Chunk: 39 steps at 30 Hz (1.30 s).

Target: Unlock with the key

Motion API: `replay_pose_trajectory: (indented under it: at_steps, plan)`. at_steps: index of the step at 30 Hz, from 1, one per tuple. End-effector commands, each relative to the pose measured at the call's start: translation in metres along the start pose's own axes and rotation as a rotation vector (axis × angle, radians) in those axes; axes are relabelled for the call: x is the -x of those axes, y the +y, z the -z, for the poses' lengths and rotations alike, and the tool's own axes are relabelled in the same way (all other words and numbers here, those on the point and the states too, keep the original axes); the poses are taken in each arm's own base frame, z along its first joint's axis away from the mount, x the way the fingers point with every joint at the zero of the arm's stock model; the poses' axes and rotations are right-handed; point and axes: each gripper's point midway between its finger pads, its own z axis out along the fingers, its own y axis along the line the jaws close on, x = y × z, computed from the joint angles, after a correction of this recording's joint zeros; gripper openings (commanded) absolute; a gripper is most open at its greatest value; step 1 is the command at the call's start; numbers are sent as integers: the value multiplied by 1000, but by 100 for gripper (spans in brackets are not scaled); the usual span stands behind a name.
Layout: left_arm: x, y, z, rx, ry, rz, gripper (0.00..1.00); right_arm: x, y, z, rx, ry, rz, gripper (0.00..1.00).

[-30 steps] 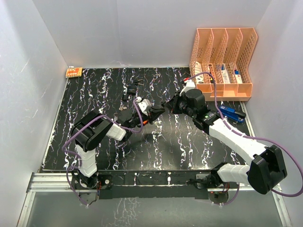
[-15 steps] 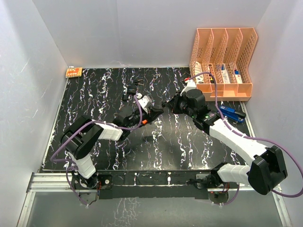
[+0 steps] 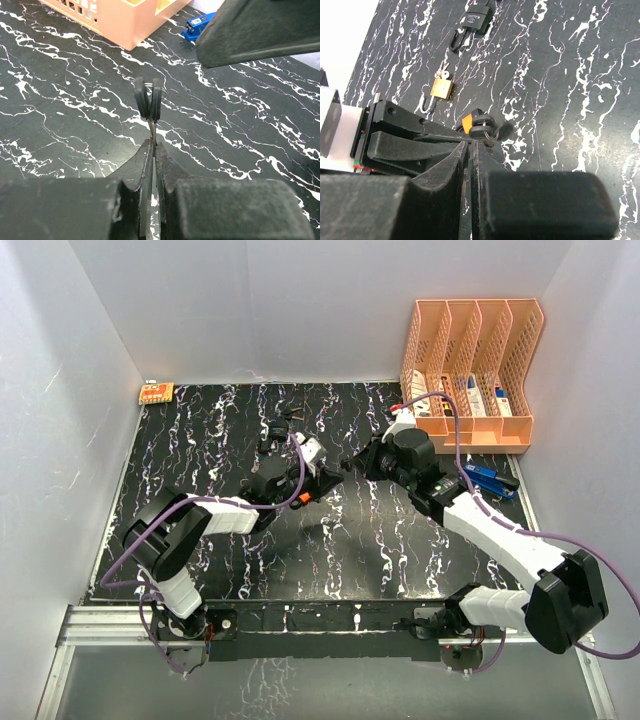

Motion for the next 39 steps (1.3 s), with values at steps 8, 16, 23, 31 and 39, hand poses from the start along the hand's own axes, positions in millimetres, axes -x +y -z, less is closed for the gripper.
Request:
replay_pose_trajectory:
  at_steps: [8,16,23,31,39]
  plan:
    - [22,-17,1,-75,150,17,0,35,0,30,43,-192,149,48]
    - [33,-34,10,-181,253,57,0,26,-5,26,136,-177,190,51]
    - [36,-49,18,-299,313,100,0,24,0,31,220,-215,233,50]
    - [32,-59,23,-399,394,118,0,17,5,32,288,-229,277,45]
    - [29,-67,23,-489,457,146,0,18,15,36,352,-246,301,41]
